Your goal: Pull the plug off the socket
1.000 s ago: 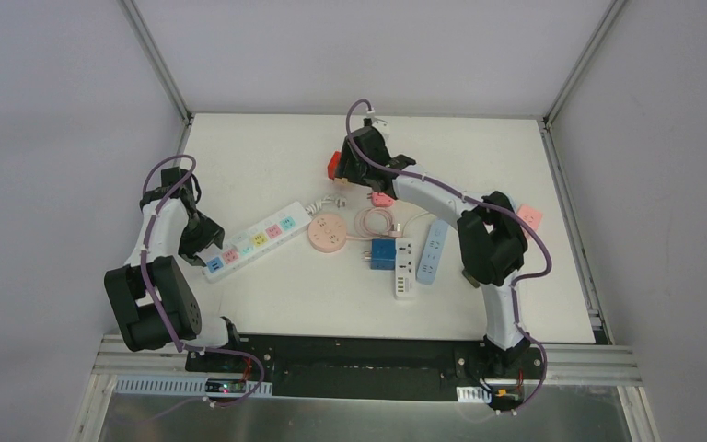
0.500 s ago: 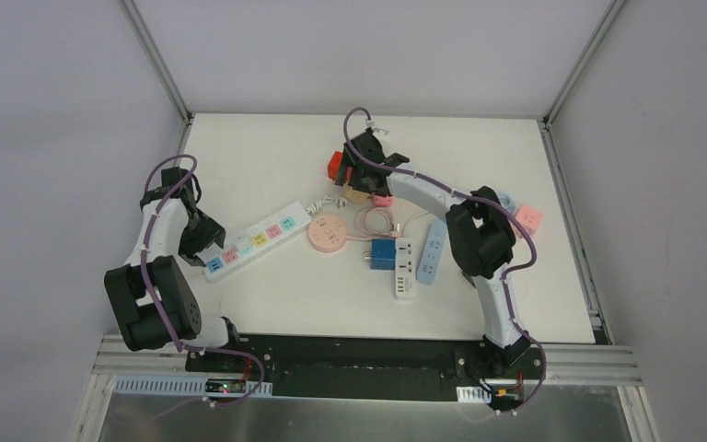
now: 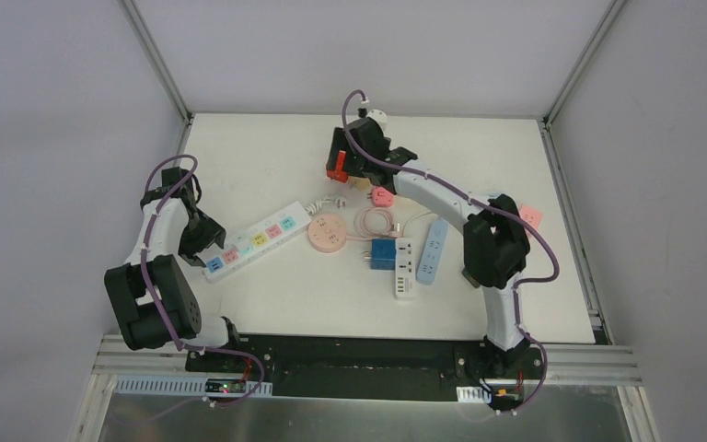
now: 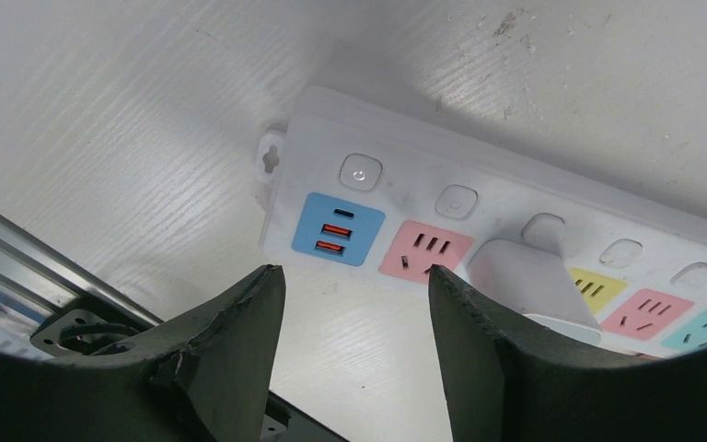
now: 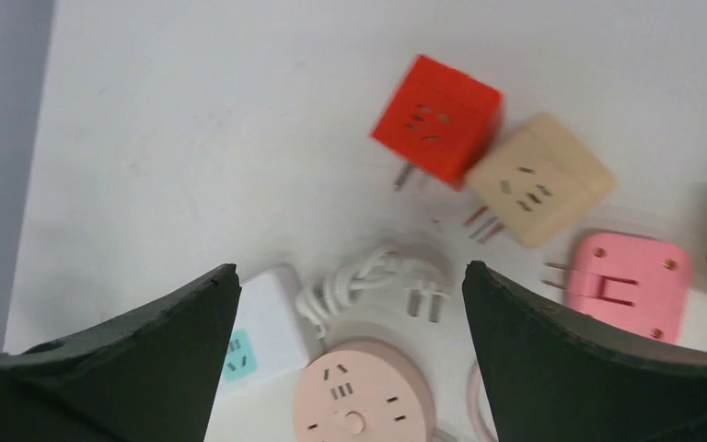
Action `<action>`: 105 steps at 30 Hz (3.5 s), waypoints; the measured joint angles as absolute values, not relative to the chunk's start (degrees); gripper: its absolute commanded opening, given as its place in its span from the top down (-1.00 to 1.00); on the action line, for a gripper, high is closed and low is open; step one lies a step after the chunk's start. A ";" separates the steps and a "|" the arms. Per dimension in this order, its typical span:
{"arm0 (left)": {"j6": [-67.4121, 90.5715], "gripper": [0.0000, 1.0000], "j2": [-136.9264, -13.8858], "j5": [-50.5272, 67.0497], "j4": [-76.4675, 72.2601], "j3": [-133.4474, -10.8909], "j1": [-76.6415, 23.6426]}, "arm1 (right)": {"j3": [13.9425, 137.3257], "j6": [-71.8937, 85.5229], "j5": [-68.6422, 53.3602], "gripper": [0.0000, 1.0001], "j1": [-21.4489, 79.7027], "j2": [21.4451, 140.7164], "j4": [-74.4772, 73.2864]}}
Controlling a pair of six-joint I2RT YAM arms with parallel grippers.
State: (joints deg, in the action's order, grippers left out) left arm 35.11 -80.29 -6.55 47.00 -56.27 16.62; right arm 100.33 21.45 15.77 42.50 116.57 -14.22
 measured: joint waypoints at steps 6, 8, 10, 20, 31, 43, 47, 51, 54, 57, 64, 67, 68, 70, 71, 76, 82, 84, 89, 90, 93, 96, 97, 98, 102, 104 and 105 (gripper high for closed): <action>35.05 0.00 -80.90 -6.52 47.00 -56.27 16.62 | 101.69 14.04 7.68 -0.61 50.06 117.30 -10.37; 35.03 0.05 -81.01 -6.52 47.00 -56.27 16.62 | 104.22 12.21 4.86 -0.55 52.80 119.74 -10.09; 35.00 0.09 -81.03 -6.52 47.00 -56.27 16.62 | 105.73 11.16 2.22 -0.54 55.90 121.69 -9.43; 35.03 0.20 -82.52 -5.13 46.87 -56.27 16.62 | 108.64 9.17 -3.57 -0.77 63.00 130.58 -6.55; 35.05 0.40 -84.73 -4.69 47.09 -56.27 17.06 | 113.47 1.17 -4.16 -0.75 65.12 136.94 -3.31; 35.09 0.49 -84.75 -4.36 48.80 -55.31 19.99 | 120.68 -1.56 -1.85 -0.30 65.95 143.81 2.15; 35.11 0.50 -84.97 -4.19 48.99 -55.31 20.36 | 120.68 -2.59 -0.12 0.03 66.48 144.73 3.46; 35.18 0.49 -85.91 -3.33 48.97 -55.31 20.38 | 120.68 -4.56 1.80 0.64 67.11 144.77 4.16; 35.33 0.47 -86.83 -2.28 48.90 -55.31 20.38 | 120.70 -5.50 2.28 0.88 67.18 144.77 4.34; 35.51 0.45 -87.33 -1.50 48.86 -55.31 20.38 | 121.03 -5.63 2.31 1.00 67.24 144.77 3.75; 35.86 0.44 -87.55 -0.62 48.84 -55.31 20.73 | 121.54 -5.48 1.96 1.00 67.24 144.77 2.59; 35.94 0.44 -87.70 -0.58 48.84 -55.35 20.73 | 121.54 -5.13 0.75 1.00 67.11 144.70 2.50; 35.99 0.44 -87.72 -0.60 48.84 -55.35 20.73 | 121.54 -4.95 0.30 1.00 66.98 144.70 2.48; 36.01 0.44 -87.74 -0.60 48.84 -55.35 20.73 | 121.49 -4.58 -0.64 1.00 66.70 144.64 2.42; 36.01 0.44 -87.77 -0.60 48.93 -55.35 20.73 | 121.47 -4.40 -1.13 1.00 66.52 144.57 2.31; 36.03 0.44 -88.05 -0.30 50.00 -55.35 20.73 | 120.14 -2.24 -4.69 1.00 65.23 143.70 2.22; 36.05 0.44 -88.18 0.03 50.28 -55.35 20.71 | 119.83 -1.19 -6.70 1.00 64.69 143.55 2.33; 36.07 0.44 -88.27 0.12 50.33 -55.35 20.71 | 119.22 -2.85 -5.19 1.00 65.43 143.26 2.72; 36.07 0.44 -88.62 0.49 50.39 -55.46 20.73 | 117.82 -8.45 3.07 1.00 68.25 142.26 3.18; 36.07 0.44 -88.66 0.62 50.41 -55.46 20.73 | 117.62 -8.84 3.92 1.00 68.53 142.10 3.20; 36.07 0.44 -88.82 1.08 50.41 -55.46 21.10 | 117.12 -9.02 4.95 1.00 68.82 141.67 3.05; 36.07 0.44 -88.90 1.45 50.48 -55.48 21.21 | 115.81 -7.27 3.81 1.00 68.23 140.75 3.27; 36.07 0.44 -88.90 1.50 50.50 -55.48 21.21 | 114.98 -6.33 2.92 1.00 67.72 140.14 3.62; 36.07 0.44 -88.90 1.54 50.54 -55.48 21.21 | 114.15 -5.17 1.85 1.00 67.31 139.44 3.68; 36.07 0.44 -88.99 1.54 50.70 -55.55 21.21 | 112.86 -0.43 -2.72 1.00 65.43 137.03 4.29; 36.05 0.44 -89.03 1.54 50.74 -55.57 21.21 | 112.64 0.78 -3.90 1.00 64.71 135.39 4.69; 36.05 0.44 -89.03 1.54 50.74 -55.57 21.21 | 112.60 1.06 -3.97 1.00 64.42 134.65 5.02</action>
State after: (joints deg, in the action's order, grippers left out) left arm 36.05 -89.03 1.54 50.74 -55.57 21.21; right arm 112.60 1.06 -3.97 64.42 134.65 5.02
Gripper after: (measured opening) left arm 0.281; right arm 0.499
